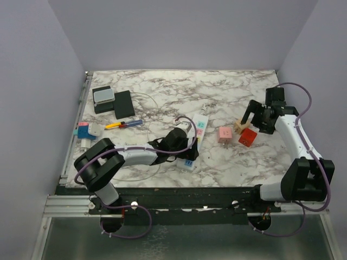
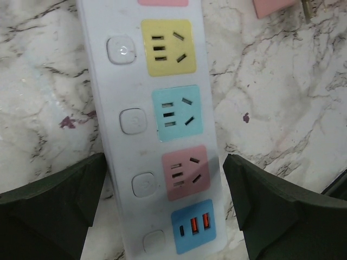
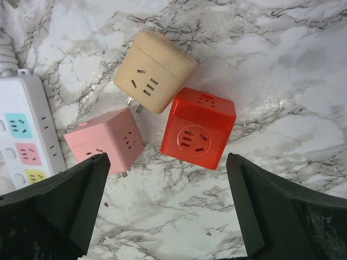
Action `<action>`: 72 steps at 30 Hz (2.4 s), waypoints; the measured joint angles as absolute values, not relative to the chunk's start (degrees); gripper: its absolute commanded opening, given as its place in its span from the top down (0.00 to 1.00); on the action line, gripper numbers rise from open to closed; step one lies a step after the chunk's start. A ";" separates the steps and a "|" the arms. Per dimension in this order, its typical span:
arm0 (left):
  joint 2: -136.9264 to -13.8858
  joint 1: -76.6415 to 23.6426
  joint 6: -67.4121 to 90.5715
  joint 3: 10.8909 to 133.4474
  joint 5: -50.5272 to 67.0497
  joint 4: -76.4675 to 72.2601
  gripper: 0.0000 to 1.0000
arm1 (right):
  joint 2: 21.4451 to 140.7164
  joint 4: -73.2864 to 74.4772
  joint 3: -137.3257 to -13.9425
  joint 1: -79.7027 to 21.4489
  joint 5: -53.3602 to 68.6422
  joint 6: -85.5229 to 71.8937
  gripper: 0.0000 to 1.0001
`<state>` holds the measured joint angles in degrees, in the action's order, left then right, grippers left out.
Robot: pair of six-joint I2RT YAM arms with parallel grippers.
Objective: Pull the plug off the socket
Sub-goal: Place the plug at the center of the board, then move the socket to the center of the board.
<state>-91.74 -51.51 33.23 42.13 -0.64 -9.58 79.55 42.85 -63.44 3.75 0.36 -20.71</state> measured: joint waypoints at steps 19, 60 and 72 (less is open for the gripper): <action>-113.75 -58.85 33.52 64.62 -6.07 -16.73 0.05 | 74.72 40.58 -59.79 3.75 4.51 -19.33 0.00; -83.68 -21.61 14.50 66.15 -10.04 20.08 0.01 | 71.42 33.56 -58.00 3.75 15.00 -17.45 0.00; -83.33 14.02 17.32 57.28 -17.19 15.79 0.01 | 69.14 31.11 -57.87 3.75 19.92 -16.82 0.00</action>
